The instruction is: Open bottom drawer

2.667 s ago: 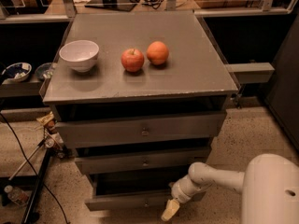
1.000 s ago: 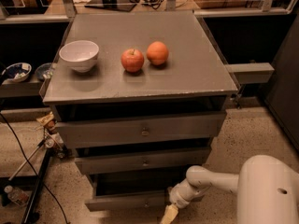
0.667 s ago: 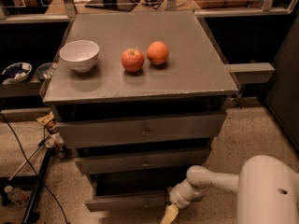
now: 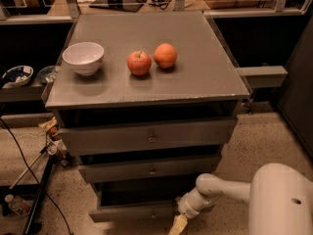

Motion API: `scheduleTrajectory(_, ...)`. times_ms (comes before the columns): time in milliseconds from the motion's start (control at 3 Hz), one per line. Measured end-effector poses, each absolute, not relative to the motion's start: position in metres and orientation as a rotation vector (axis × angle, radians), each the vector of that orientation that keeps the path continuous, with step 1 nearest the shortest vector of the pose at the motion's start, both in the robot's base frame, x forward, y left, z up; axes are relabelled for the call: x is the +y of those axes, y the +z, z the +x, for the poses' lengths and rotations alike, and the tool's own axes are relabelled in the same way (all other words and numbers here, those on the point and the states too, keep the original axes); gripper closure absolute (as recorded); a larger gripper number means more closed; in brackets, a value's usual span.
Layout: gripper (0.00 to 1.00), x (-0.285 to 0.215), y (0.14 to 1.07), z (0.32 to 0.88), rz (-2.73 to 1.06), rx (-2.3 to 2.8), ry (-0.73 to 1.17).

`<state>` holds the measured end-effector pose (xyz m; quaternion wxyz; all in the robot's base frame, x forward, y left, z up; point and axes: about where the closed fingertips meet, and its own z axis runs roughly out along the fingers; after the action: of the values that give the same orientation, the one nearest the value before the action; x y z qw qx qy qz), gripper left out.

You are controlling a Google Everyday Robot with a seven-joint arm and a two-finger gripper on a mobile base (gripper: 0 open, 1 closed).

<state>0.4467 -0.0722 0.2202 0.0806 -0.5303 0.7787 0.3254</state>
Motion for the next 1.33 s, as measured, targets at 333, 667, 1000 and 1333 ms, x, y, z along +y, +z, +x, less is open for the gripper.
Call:
scheduleTrajectory(333,0.0,-0.071,0.232,0.441,-1.583,2.31,1.013)
scheduleTrajectory(667,0.0,-0.075,0.236,0.433,-1.579,2.313,1.037)
scheduleTrajectory(1000,0.0,-0.075,0.24,0.438,-1.573,2.312,1.017)
scheduleTrajectory(1333,0.0,-0.077,0.257,0.462,-1.542,2.304,0.914)
